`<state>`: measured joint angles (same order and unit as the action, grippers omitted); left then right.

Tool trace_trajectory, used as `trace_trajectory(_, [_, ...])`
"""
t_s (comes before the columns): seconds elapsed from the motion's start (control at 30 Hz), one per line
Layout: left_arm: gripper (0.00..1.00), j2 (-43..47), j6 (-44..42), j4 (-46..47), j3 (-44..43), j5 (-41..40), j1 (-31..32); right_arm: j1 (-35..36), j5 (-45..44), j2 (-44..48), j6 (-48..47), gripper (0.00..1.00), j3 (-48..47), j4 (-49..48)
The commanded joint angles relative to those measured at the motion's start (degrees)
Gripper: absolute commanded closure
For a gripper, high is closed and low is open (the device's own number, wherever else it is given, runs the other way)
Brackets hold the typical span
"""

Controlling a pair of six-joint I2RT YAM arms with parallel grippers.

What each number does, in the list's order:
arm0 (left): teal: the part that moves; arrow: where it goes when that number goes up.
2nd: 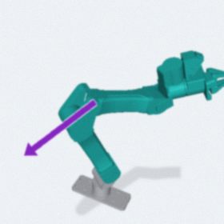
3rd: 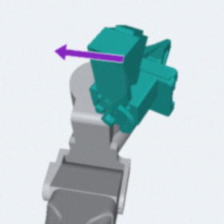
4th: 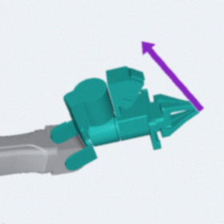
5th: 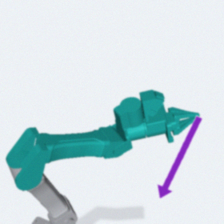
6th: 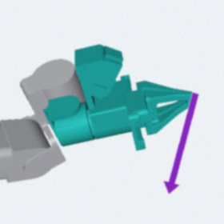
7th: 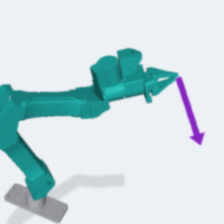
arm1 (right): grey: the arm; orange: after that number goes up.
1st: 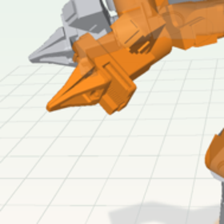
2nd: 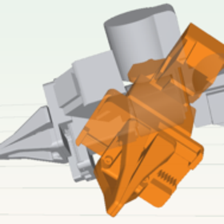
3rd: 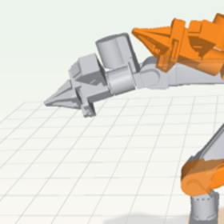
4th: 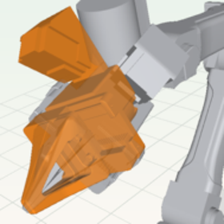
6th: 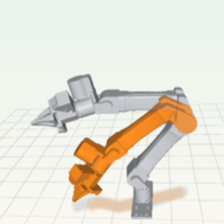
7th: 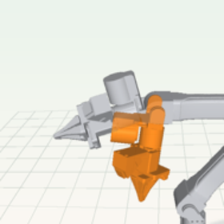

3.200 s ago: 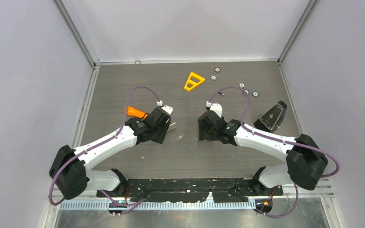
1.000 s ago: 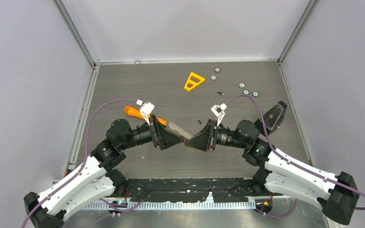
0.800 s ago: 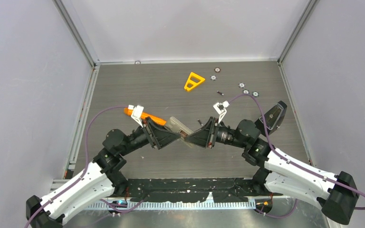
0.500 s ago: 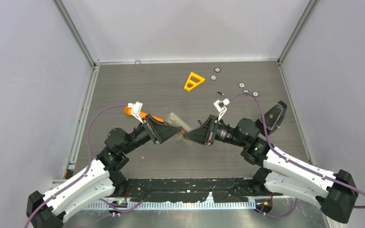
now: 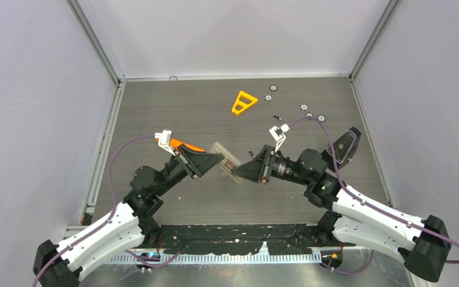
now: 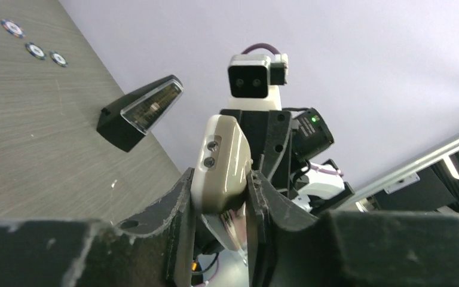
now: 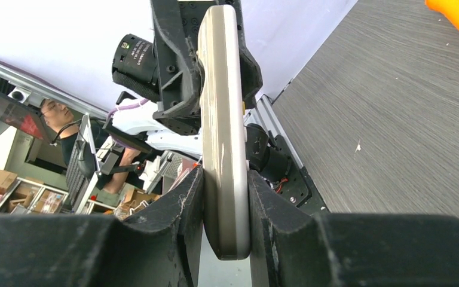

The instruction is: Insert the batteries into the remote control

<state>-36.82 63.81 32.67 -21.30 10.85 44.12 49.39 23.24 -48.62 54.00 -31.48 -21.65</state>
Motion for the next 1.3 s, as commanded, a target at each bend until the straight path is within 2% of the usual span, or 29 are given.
trace_trajectory(0.0, [0.86,-0.50,-0.90,4.18,-1.16,-0.91,0.09,-0.09,-0.56,0.35,0.14,0.81,-1.29,-0.83])
trace_trajectory(0.03, [0.97,-0.72,-1.32,3.64,-1.45,-0.73,0.01,-0.08,-0.74,0.27,0.10,0.78,-1.45,-0.53])
trace_trajectory(0.07, [1.00,-0.93,-1.89,2.57,-1.91,-0.53,-0.16,-0.08,-1.07,0.15,0.08,0.68,-1.68,0.55])
trace_trajectory(0.1, [1.00,-0.89,-2.52,0.33,-2.55,-0.54,-0.44,-0.12,-1.44,0.08,-0.44,0.62,-2.43,1.56])
trace_trajectory(0.13, [1.00,-0.79,-3.21,-1.61,-3.16,-0.64,-0.81,-0.16,-2.50,0.14,-0.94,0.50,-2.92,4.50])
trace_trajectory(0.2, [1.00,-0.49,-4.66,-4.65,-3.85,-0.57,-1.93,-0.35,-5.16,0.30,-4.89,0.33,-5.03,10.73])
trace_trajectory(0.27, [1.00,0.31,-6.43,-7.59,-3.76,-0.15,-3.90,-0.62,-9.02,0.73,-8.18,0.25,-7.37,17.64])
trace_trajectory(0.4, [1.00,2.29,-9.71,-12.83,-3.17,3.74,-10.50,-2.83,-14.94,2.15,-12.29,0.16,-10.55,26.37])
trace_trajectory(0.6, [1.00,2.86,-18.78,-20.06,-3.99,13.98,-18.45,-5.66,-24.95,0.44,-17.25,0.14,-14.89,34.14])
trace_trajectory(0.77, [1.00,-0.48,-28.88,-29.47,-8.65,22.86,-19.68,-6.28,-32.00,-9.65,-23.70,0.18,-19.43,41.62])
trace_trajectory(0.93, [0.99,-1.94,-32.84,-34.21,-10.55,23.73,-19.72,-7.22,-34.29,-21.79,-28.73,0.22,-24.64,44.85])
trace_trajectory(1.0, [0.97,-2.04,-33.07,-34.42,-10.32,23.45,-19.77,-7.48,-34.17,-26.60,-30.29,0.26,-26.54,45.37])
trace_trajectory(1.17, [0.95,-3.13,-34.41,-36.58,-10.92,24.22,-19.85,-8.34,-33.40,-37.57,-33.84,0.43,-31.63,46.41])
trace_trajectory(1.27, [0.94,-3.59,-34.51,-36.93,-11.02,25.16,-19.90,-8.66,-33.59,-44.01,-35.51,0.49,-35.29,46.52])
